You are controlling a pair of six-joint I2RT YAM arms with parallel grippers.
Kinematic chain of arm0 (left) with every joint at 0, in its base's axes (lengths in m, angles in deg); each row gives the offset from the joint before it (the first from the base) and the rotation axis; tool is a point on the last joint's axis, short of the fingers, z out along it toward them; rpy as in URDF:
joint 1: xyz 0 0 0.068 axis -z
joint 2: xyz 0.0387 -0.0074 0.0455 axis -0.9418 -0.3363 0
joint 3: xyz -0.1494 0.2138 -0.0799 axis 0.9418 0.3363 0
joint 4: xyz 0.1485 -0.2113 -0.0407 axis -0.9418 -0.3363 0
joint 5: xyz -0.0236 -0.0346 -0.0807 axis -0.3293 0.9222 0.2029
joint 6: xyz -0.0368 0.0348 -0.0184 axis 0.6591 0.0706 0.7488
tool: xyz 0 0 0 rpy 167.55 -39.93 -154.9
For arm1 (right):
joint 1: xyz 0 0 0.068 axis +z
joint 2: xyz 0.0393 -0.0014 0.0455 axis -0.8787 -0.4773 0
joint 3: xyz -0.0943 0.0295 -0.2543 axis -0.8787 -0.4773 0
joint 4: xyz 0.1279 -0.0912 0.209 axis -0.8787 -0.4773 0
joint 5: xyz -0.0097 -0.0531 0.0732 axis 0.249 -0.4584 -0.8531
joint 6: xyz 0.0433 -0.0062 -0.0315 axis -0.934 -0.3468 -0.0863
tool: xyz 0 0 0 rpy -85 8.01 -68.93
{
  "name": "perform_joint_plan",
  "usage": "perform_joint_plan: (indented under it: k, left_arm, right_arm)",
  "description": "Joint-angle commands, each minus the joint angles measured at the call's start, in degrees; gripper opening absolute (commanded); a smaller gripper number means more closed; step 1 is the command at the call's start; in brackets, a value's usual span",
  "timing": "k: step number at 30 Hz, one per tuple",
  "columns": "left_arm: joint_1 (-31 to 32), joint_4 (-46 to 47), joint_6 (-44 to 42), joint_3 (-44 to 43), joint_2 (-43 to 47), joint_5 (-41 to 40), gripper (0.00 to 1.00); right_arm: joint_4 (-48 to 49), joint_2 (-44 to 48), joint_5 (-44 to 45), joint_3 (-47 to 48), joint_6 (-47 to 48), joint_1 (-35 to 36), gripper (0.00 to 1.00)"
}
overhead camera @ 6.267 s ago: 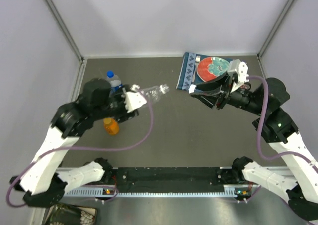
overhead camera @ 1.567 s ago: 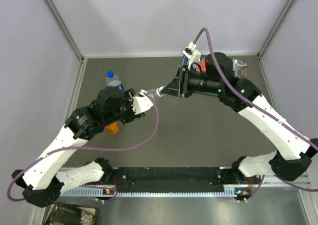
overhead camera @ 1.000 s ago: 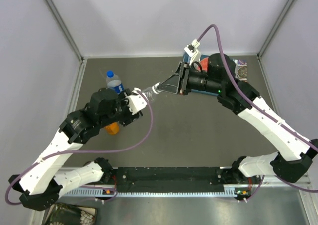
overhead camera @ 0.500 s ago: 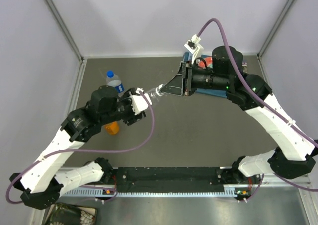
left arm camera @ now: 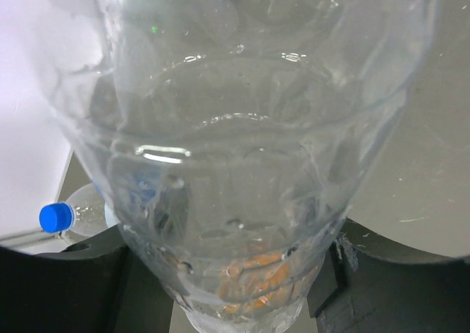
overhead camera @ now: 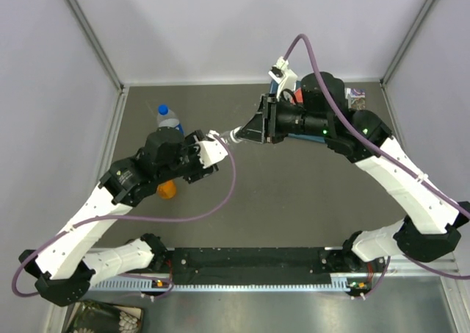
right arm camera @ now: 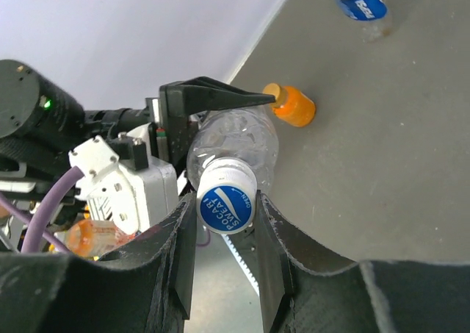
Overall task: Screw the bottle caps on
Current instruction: Screw the bottle cap onto the plastic bottle.
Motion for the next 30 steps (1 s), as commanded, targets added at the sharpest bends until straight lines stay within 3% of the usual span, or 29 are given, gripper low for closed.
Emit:
perform_joint_plan:
  k: [1,3,9,13,18,25,30]
  left_arm:
    - [0.66,14.56,0.61,1.33,2.54,-4.77,0.09]
    - [0.75,16.23,1.48,2.48,3.6,-5.92,0.09]
    - [1.54,18.61,1.93,6.61,5.89,-6.88,0.08]
    - [1.54,18.61,3.86,7.06,5.45,-5.84,0.07]
    - [1.63,20.01,6.32,7.67,5.98,-2.76,0.06]
    - [1.63,20.63,7.91,9.25,5.8,-1.52,0.05]
    - [1.63,22.03,12.37,11.01,6.68,-2.31,0.05]
  right_arm:
    - [-3.3,-1.15,-1.07,-4.62,-7.54,2.49,0.04]
    - [0.82,-0.89,-2.47,-7.78,-12.27,2.4,0.0]
    - [4.44,-0.89,-2.57,-10.61,-18.27,2.49,0.02]
    - [4.44,-1.06,-1.77,-9.03,-18.19,2.49,0.13]
    - [4.26,-1.59,-1.86,-7.36,-14.51,3.28,0.43]
    - [1.01,-1.85,1.65,-0.42,-9.49,3.37,0.48]
    - [-2.67,-2.82,2.01,5.12,-2.22,3.37,0.58]
